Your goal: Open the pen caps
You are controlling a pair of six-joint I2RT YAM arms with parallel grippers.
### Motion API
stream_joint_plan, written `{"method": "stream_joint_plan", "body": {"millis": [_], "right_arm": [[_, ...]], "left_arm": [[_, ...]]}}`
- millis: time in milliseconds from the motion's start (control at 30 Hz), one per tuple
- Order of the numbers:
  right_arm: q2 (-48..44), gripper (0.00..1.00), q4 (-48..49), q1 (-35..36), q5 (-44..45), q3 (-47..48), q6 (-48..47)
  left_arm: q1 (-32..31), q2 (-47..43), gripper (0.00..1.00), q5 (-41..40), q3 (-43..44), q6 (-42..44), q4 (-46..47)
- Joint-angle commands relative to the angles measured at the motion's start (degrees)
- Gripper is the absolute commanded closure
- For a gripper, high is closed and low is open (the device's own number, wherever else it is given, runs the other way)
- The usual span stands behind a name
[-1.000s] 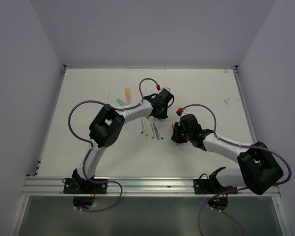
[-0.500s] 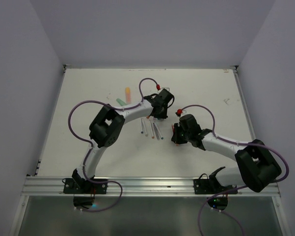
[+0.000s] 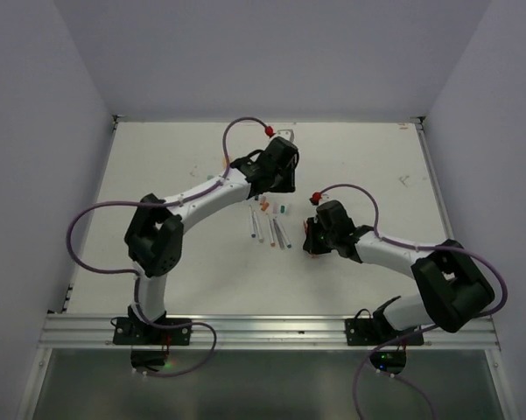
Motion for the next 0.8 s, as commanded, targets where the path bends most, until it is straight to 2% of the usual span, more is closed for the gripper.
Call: {"method": "stream_joint_plan", "body": {"millis": [0,200,333,433,600,767], "right_arm": [[2.4,0.99,1.3,0.1,-0.1,3.2,-0.6],[6.6,0.96,1.4,0.5,0.5,7.2,-0.8],[9.8,0.94,0.0,1.4,1.2,10.4,-1.2],[12.2,0.90,-1.2,2.0,1.3,12.0,-1.0],[13.8,0.77,-2.5,2.7,2.0,12.6,0.8],[12.8,0.69,-3.7,2.7,4.5,11.2,3.0]], "left_arm": [[2.5,-8.2,0.64,-1.1,-2.9,-1.1,1.7],[7.9,-17.1,0.48,-3.4,-11.9,-1.0,4.1],[12.6,-22.9,0.29,-3.7,-19.8,-1.1,5.9],[15.8,-25.0,0.18,-4.0,-22.3,-0.8,5.8],[20.0,-25.9,0.16,-3.8,-25.8,-1.0,5.9],[22.8,-24.5,0.14,-3.1,-26.3,-1.2,6.1]]}}
